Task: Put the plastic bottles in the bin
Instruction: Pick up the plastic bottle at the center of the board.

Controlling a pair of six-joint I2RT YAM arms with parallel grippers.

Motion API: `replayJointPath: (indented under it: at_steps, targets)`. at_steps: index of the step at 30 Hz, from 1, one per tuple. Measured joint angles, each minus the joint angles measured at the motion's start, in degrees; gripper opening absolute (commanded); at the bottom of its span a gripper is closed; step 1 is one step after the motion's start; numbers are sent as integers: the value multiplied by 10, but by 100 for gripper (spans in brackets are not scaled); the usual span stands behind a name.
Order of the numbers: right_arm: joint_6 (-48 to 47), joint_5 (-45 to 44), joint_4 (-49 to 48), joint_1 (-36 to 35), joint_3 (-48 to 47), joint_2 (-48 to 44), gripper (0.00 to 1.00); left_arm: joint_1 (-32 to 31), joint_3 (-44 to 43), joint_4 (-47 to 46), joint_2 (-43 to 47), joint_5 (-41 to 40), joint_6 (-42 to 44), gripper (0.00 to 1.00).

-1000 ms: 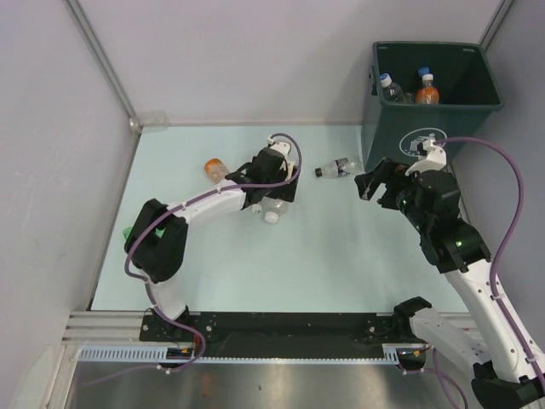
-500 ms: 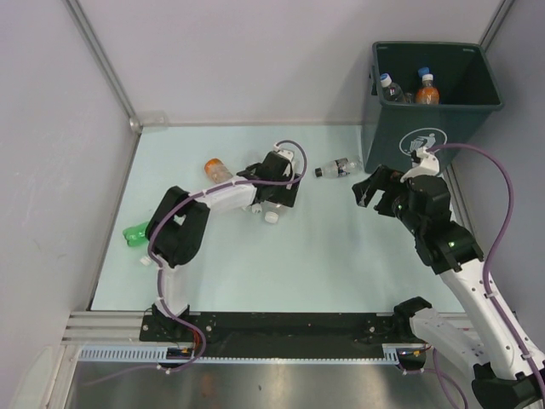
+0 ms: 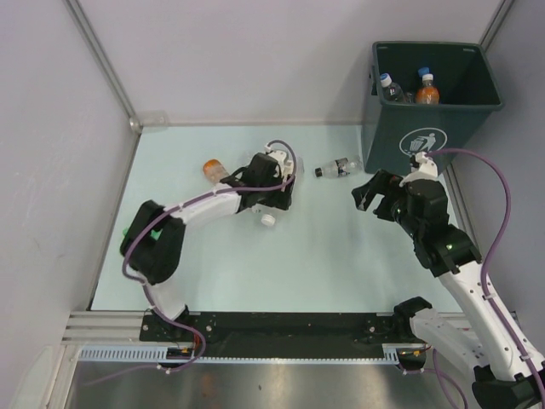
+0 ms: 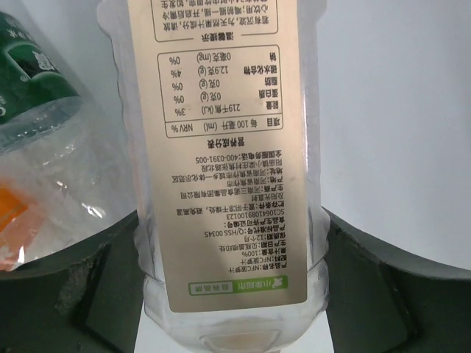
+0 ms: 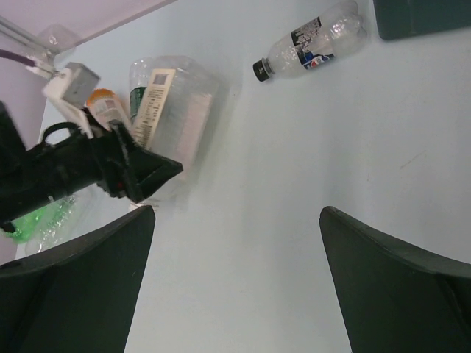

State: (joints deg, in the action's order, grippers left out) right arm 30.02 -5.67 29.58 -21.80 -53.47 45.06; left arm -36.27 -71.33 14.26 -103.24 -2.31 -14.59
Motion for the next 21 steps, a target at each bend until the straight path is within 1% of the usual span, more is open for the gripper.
replayJointPath:
  at_steps: [5, 8, 11, 15, 16, 21]
  targets:
    - [-1, 22, -13, 0, 14, -9, 100, -3, 56, -2, 124, 50, -9, 54]
    - [-5, 69, -28, 0, 27, -14, 99, -5, 90, -6, 215, 126, -20, 55]
    - [-16, 143, -55, 0, 37, -16, 100, -11, 114, -10, 295, 199, -30, 56]
    - [-24, 249, -104, -4, 49, -27, 100, -20, 129, -19, 375, 291, -49, 56]
    - [-27, 282, -122, -8, 54, -34, 100, -20, 133, -23, 391, 314, -54, 56]
    - [-32, 390, -201, -36, 63, -60, 100, -21, 158, -45, 449, 419, -82, 57]
